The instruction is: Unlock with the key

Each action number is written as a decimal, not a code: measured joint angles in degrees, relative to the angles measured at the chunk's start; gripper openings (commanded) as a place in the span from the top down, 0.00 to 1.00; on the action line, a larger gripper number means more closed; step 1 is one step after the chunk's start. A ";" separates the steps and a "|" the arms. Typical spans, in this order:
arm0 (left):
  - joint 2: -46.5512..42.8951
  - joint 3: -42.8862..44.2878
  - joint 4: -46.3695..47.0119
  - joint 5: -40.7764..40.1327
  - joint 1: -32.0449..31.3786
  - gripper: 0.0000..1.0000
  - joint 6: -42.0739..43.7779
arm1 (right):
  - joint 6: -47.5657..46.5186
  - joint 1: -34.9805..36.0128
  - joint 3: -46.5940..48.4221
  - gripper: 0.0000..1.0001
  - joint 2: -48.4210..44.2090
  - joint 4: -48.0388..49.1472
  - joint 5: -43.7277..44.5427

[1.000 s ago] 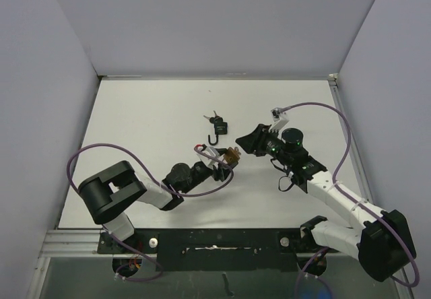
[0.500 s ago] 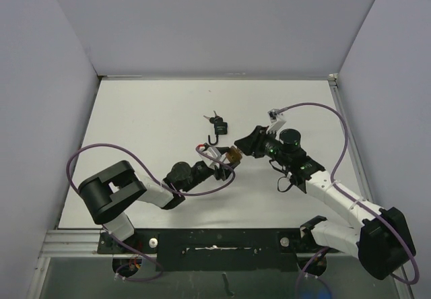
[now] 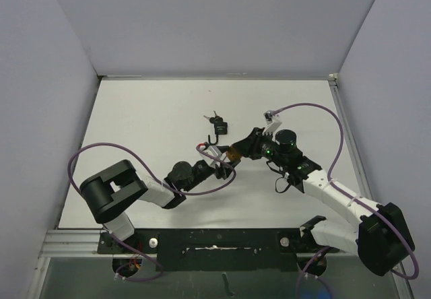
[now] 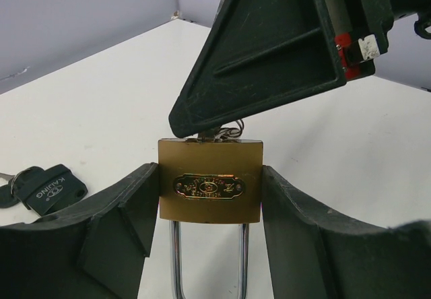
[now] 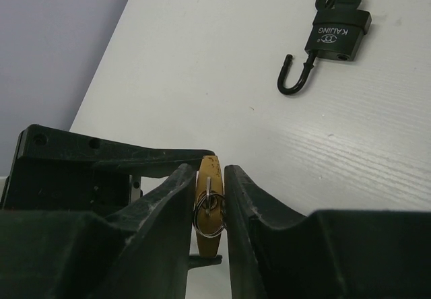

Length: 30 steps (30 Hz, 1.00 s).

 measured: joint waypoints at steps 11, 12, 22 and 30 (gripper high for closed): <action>1.20 0.04 -0.07 -2.25 -0.61 1.00 0.04 | -0.15 0.11 0.00 0.96 1.57 1.09 1.40; 1.25 0.04 -0.20 -2.58 -0.72 1.00 0.04 | -0.17 0.11 0.00 0.98 1.73 1.11 1.46; 1.27 1.55 -1.84 -8.87 -3.37 1.00 2.12 | -0.35 0.11 0.13 1.00 1.88 1.46 3.02; 2.25 6.62 -6.64 -21.70 -8.31 1.00 7.98 | -0.68 0.11 2.56 1.00 2.36 -0.98 6.38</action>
